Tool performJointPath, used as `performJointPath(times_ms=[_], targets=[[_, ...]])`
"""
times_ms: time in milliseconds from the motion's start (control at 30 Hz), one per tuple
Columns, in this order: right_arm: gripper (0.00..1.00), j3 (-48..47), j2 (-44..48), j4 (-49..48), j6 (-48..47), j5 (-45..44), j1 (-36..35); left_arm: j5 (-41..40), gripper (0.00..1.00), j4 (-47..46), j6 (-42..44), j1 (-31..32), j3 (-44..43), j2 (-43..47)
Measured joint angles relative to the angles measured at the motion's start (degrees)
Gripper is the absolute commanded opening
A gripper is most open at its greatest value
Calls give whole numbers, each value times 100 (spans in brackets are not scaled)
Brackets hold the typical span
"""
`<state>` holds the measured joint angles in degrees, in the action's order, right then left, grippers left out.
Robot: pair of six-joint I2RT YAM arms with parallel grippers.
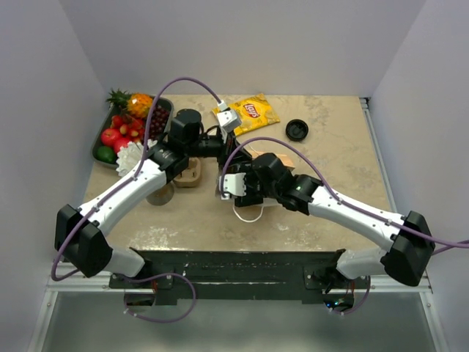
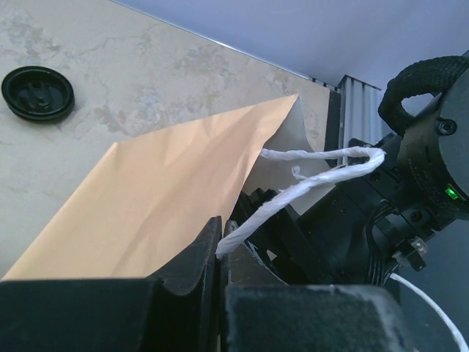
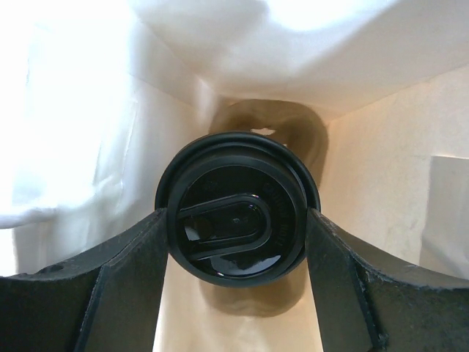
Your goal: Pack the takeout coffee
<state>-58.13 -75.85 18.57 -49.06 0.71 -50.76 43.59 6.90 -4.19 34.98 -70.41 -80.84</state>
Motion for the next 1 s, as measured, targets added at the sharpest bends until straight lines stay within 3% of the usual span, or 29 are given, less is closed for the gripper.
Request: performJointPath(times_ms=[267,567,1000], targets=[[0,-573,52,1075,264,160,-146,446,0,-358,-1189,-50,15,0],[0,-1102,-199,1283,588,59,-573,1976,0,-1674,-3108,188,35,-28],[0,-1019,-295,1309,483,-319,-584,2087,0,-1370,-3442,-310,96,-345]])
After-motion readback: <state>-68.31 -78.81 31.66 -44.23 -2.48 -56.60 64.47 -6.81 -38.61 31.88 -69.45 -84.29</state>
